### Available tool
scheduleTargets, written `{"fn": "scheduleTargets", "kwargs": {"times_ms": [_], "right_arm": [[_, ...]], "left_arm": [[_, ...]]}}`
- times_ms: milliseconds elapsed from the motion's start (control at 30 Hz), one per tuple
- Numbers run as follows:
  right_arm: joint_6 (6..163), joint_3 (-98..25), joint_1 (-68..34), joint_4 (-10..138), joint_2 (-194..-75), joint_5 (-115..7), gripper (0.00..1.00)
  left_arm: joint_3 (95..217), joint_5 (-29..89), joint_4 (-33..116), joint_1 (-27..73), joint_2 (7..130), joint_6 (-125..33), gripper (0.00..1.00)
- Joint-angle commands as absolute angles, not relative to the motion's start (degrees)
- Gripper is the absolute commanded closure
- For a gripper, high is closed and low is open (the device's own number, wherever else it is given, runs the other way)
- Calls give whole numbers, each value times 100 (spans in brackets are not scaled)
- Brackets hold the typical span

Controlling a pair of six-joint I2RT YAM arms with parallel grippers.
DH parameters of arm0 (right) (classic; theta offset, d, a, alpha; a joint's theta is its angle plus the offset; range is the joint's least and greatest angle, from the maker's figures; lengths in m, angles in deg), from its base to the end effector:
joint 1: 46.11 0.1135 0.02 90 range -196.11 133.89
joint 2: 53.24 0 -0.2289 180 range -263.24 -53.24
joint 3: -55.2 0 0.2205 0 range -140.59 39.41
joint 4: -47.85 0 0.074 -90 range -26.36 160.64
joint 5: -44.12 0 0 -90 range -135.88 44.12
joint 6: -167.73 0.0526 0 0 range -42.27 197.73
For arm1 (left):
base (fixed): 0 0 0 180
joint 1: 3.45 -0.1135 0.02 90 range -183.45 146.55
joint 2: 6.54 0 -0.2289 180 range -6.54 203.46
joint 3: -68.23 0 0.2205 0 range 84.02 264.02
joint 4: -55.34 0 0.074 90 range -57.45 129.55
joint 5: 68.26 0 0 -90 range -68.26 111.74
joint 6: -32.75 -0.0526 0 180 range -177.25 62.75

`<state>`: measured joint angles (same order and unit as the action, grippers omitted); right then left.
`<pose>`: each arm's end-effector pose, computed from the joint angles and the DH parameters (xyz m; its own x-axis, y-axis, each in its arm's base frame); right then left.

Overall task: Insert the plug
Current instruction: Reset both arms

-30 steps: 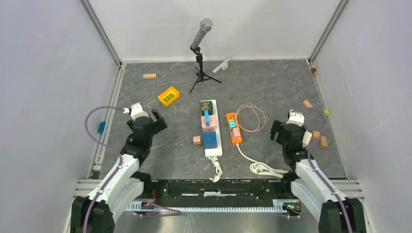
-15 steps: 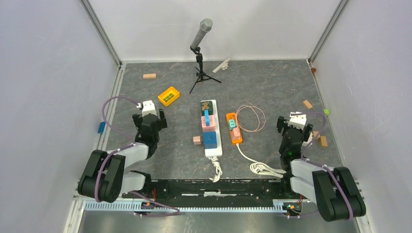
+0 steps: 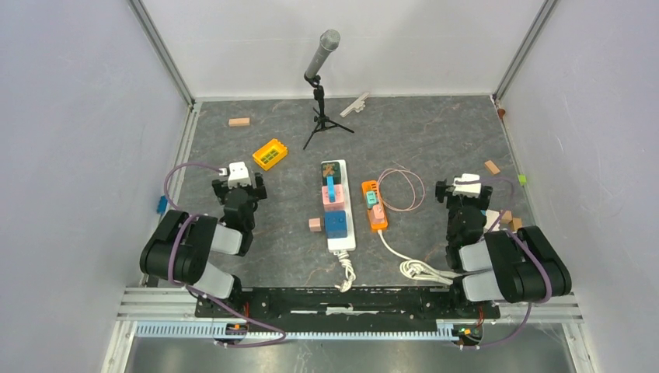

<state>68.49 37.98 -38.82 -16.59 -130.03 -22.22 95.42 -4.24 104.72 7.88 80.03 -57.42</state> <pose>0.2022 0.0046 0.1566 0.0381 -0.1434 -0.9889 0.2903 0.9486 -0.1264 0.2379 -0.0242 0.1312 -0.1710 0.0370 -0.9846 -0.2459 0.9661 0.0790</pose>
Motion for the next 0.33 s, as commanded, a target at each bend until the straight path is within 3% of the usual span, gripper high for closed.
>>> {"fn": "scheduleTargets", "kwargs": {"times_ms": [0,67,300], "right_arm": [[6928,4552,-3932,-1576,-12947,-2392,2],[6843,4585,-3880,-2279,-13306,-2127,2],[6902,4501,-3877,-1938,-13242,-2141,2]], "left_arm": [[9651,-550,10762,736,7877,-5831,0],[9681,-544,10798,736,7933,-5841,0],[9778,-269,10524,586,7878,-5782,0]]}}
